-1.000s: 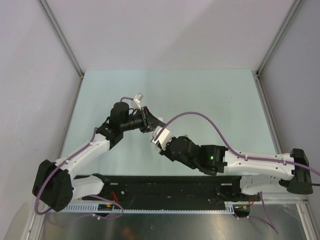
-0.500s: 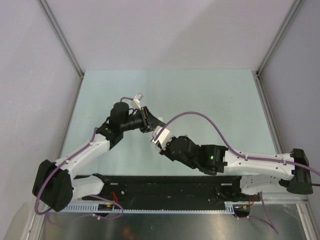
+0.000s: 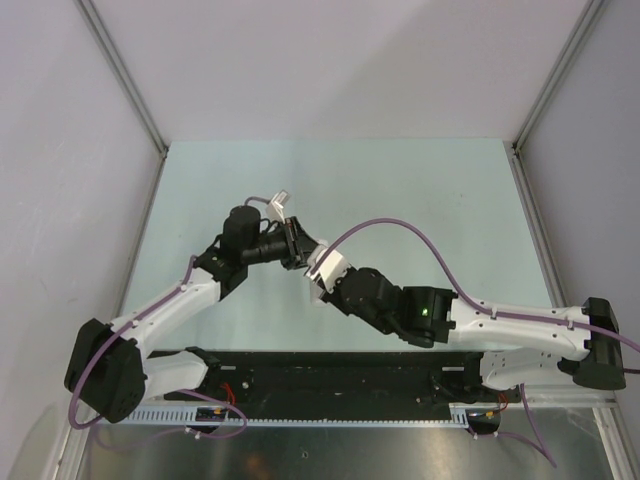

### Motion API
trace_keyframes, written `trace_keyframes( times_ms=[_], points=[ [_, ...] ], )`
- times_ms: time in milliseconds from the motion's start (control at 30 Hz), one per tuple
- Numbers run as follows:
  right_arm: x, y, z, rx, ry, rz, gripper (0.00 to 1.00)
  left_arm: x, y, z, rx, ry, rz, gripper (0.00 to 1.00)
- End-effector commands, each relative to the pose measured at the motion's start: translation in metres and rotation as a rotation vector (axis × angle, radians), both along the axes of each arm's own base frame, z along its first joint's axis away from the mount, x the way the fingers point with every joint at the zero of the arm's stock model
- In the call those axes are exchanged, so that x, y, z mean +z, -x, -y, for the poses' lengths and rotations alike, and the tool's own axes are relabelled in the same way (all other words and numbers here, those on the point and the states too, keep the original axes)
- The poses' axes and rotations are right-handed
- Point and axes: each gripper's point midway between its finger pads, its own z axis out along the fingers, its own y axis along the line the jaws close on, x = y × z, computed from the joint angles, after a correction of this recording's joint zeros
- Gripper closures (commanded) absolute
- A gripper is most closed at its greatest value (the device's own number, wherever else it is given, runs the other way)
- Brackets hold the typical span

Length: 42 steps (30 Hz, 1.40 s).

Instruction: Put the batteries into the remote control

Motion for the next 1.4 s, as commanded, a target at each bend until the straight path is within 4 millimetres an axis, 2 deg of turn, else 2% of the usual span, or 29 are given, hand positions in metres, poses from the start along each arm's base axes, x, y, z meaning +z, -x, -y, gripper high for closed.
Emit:
trace_keyframes(
  times_ms=[0, 267, 300, 333, 367, 467, 500, 567, 833, 1367],
  points=[
    [0.04, -0.011, 0.002, -0.055, -0.095, 0.058, 1.0, 0.004, 0.014, 0.005, -0.069, 0.02, -0.008, 1.0],
    [0.043, -0.007, 0.004, -0.051, -0.104, 0.053, 1.0, 0.008, 0.012, 0.009, -0.082, 0.052, -0.046, 1.0],
    [0.044, -0.007, 0.005, -0.054, -0.113, 0.048, 0.97, 0.008, 0.012, 0.01, -0.087, 0.063, -0.045, 1.0],
    [0.047, -0.005, 0.006, -0.049, -0.12, 0.044, 0.89, 0.007, 0.01, 0.009, -0.081, 0.071, -0.067, 1.0],
    [0.05, -0.004, 0.004, -0.041, -0.127, 0.037, 0.72, 0.006, 0.009, 0.009, -0.083, 0.077, -0.077, 1.0],
    [0.054, 0.002, 0.007, -0.024, -0.131, 0.03, 0.57, 0.002, 0.008, 0.011, -0.097, 0.105, -0.111, 1.0],
    [0.053, 0.004, 0.009, -0.019, -0.123, 0.027, 0.56, 0.001, 0.009, 0.011, -0.104, 0.107, -0.119, 1.0],
    [0.053, 0.009, 0.01, 0.003, -0.123, 0.017, 0.55, 0.001, 0.008, 0.012, -0.107, 0.112, -0.124, 1.0],
    [0.031, 0.023, 0.004, 0.07, -0.052, -0.032, 0.55, 0.01, 0.007, 0.014, -0.123, 0.127, -0.116, 1.0],
    [0.007, 0.016, 0.001, 0.052, 0.046, -0.023, 0.58, 0.012, 0.015, 0.012, -0.121, 0.148, -0.178, 1.0]
  ],
)
